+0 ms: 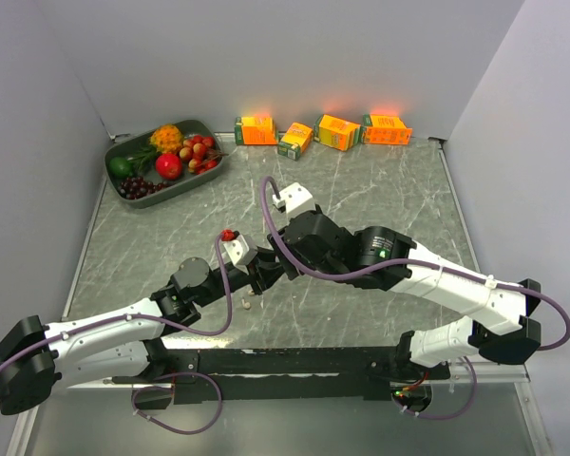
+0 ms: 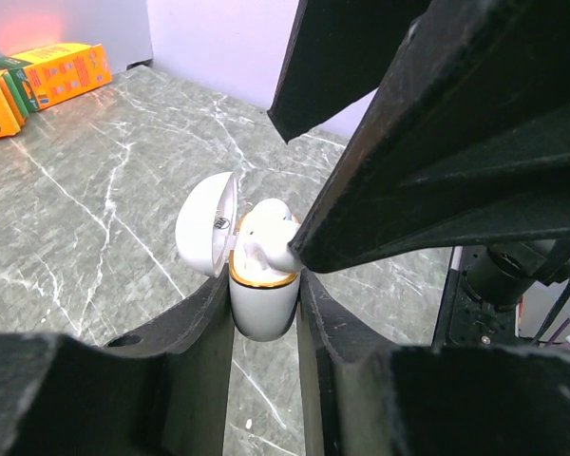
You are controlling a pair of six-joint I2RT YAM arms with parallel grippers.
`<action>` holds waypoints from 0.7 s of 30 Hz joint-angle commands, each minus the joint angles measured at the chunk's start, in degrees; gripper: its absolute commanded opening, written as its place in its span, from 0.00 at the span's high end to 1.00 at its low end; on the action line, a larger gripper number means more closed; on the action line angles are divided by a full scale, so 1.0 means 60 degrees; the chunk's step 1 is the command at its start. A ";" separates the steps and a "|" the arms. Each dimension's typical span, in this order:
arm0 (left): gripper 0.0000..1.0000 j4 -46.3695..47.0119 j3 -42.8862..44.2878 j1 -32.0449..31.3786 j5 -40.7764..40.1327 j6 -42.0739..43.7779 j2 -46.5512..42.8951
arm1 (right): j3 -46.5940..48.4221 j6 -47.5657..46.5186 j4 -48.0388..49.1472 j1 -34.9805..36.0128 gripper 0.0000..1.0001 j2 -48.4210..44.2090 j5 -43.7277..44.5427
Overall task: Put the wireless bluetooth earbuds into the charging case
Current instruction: Close the charging case.
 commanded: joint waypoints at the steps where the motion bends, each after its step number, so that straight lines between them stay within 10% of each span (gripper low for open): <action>1: 0.99 0.0632 0.0349 0.0017 -0.0048 0.0048 -0.0071 | -0.0053 -0.0176 -0.0252 -0.0157 0.28 -0.0408 0.0480; 21: 0.99 0.0705 0.0320 0.0018 -0.0004 0.0078 -0.0261 | -0.0317 -0.0249 -0.0164 -0.0435 0.28 -0.0437 0.0407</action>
